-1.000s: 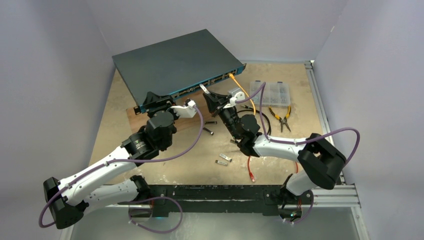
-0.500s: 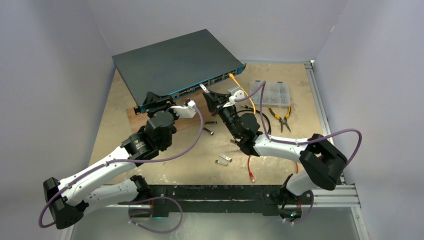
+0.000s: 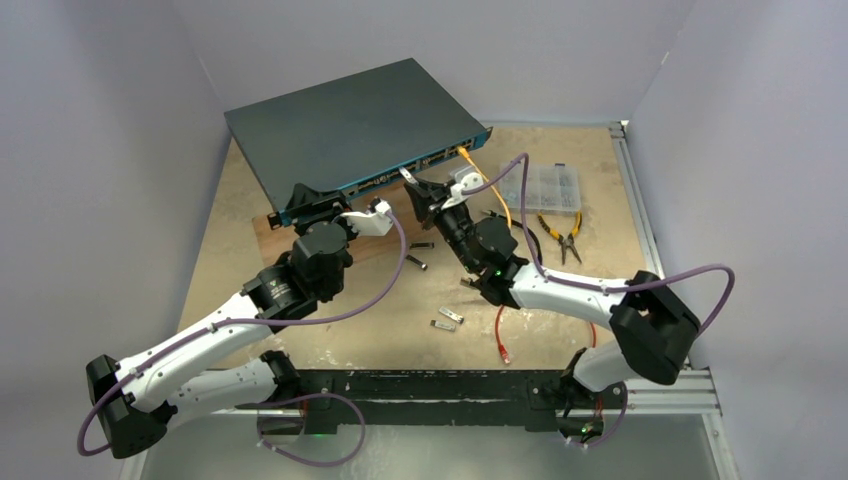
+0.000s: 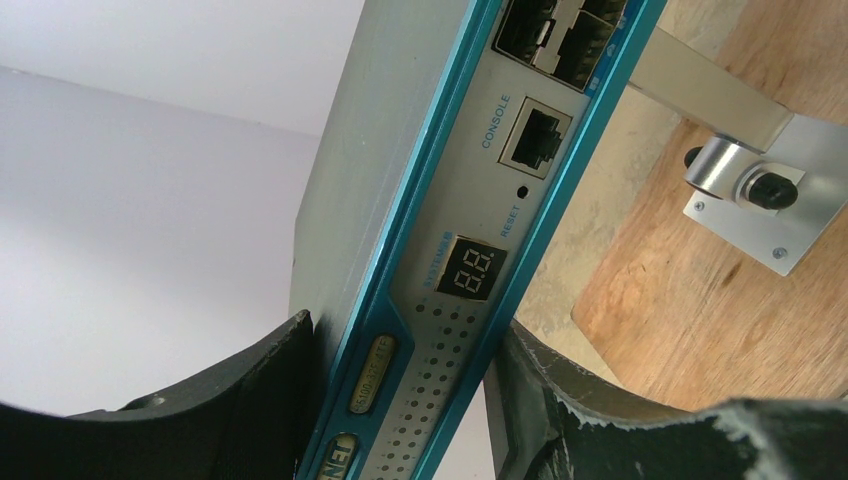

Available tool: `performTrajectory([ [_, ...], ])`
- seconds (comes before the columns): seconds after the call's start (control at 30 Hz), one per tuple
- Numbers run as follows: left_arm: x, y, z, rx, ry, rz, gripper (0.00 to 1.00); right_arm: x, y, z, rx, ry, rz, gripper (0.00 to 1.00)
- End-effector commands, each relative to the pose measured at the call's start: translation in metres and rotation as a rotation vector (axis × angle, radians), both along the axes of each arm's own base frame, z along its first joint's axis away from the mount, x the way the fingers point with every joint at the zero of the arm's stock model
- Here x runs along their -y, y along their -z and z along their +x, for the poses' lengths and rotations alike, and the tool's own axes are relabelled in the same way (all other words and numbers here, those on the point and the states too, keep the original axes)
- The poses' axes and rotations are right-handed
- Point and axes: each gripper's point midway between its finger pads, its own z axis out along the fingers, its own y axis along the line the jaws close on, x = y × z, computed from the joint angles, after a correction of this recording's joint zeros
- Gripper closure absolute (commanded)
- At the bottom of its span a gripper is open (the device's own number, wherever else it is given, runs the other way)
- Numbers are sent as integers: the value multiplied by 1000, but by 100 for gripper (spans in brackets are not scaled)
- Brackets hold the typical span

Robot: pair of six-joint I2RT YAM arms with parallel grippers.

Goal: Insert the plug into the switch port

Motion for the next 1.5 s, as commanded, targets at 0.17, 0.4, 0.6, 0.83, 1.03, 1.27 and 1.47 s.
performTrajectory([
  [0.17, 6, -7, -3, 71, 4, -293, 100, 6, -35, 3, 16, 32, -9, 100],
  [0.4, 6, -7, -3, 70, 5, -292, 100, 1, -37, 7, -5, 30, -28, 100],
  [0.6, 6, -7, -3, 70, 6, -294, 100, -9, -32, 10, -33, 11, -29, 100],
  [0.83, 6, -7, -3, 70, 9, -294, 100, -18, -20, 14, -64, -5, -51, 100],
  [1.03, 5, -8, -4, 70, 9, -297, 100, -19, -22, 15, -66, -6, -55, 89],
  [1.27, 6, -7, -3, 68, 9, -294, 100, -9, -28, 7, -65, -7, -44, 66],
  [1.47, 6, -7, -3, 67, 6, -293, 100, 1, -33, -1, -65, -4, -33, 54],
])
